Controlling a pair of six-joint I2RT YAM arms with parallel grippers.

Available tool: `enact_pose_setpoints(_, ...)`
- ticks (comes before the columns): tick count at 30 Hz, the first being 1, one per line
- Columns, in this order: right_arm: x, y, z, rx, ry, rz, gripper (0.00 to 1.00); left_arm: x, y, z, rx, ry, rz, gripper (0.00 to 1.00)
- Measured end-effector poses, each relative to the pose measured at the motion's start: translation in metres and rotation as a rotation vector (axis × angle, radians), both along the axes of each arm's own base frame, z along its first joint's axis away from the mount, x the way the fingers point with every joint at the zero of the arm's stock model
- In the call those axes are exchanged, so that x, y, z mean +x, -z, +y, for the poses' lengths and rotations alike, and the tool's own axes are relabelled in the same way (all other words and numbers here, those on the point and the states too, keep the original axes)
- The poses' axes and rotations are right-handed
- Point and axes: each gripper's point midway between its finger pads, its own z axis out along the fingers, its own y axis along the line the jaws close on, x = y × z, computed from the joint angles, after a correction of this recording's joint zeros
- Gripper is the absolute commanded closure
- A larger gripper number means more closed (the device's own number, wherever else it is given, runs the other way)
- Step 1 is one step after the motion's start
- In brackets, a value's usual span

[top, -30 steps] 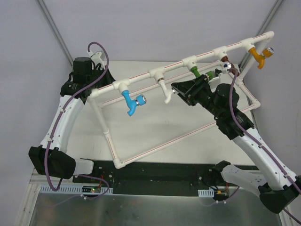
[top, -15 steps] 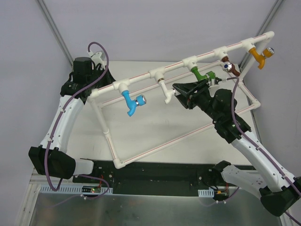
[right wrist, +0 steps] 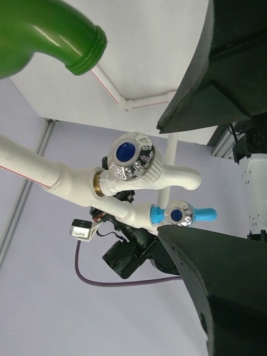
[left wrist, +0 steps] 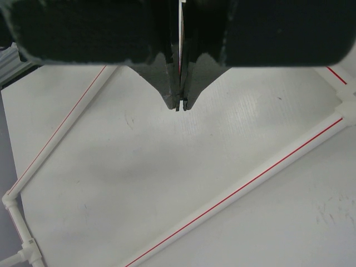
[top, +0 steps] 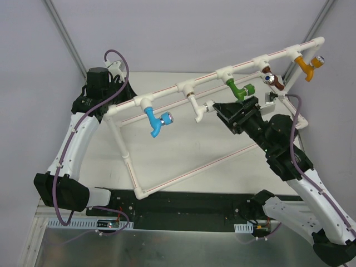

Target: Install the water faucets

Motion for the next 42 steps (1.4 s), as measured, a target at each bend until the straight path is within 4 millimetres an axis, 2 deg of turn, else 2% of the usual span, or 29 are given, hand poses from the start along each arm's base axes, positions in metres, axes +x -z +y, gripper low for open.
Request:
enact_pose_setpoints(4, -0.009, 0.001, -0.012, -0.114, 0.008, -0.095, 0.26, 0.000, 0.000, 0.000, 0.000, 0.000, 0.000, 1.00)
enact_pose_setpoints(7, -0.019, 0.011, -0.018, -0.321, -0.045, -0.247, 0.22, 0.000, 0.000, 0.000, 0.000, 0.000, 0.000, 1.00)
enact_pose_setpoints(13, -0.037, 0.034, -0.044, -0.816, -0.118, -0.717, 0.17, 0.000, 0.000, 0.000, 0.000, 0.000, 0.000, 1.00)
enact_pose_setpoints(16, -0.048, 0.040, -0.050, -0.967, -0.123, -0.980, 0.18, 0.000, 0.000, 0.000, 0.000, 0.000, 0.000, 1.00)
enact_pose_setpoints(20, -0.054, 0.032, -0.044, -1.106, -0.105, -1.324, 0.18, 0.000, 0.000, 0.000, 0.000, 0.001, 0.002, 1.00)
enact_pose_setpoints(25, -0.049, 0.006, -0.035, -1.245, -0.031, -1.610, 0.19, 0.000, 0.000, 0.000, 0.000, 0.000, 0.002, 1.00)
enact_pose_setpoints(31, -0.037, -0.010, -0.023, -1.379, -0.028, -1.783, 0.20, 0.000, 0.000, 0.000, 0.000, 0.000, 0.002, 1.00)
enact_pose_setpoints(36, -0.033, -0.023, -0.010, -1.422, -0.044, -1.880, 0.20, 0.001, 0.001, 0.000, 0.000, 0.000, 0.002, 1.00)
enact_pose_setpoints(42, -0.037, -0.014, 0.013, -1.428, -0.152, -1.958, 0.21, 0.001, 0.001, 0.000, 0.000, 0.000, 0.002, 1.00)
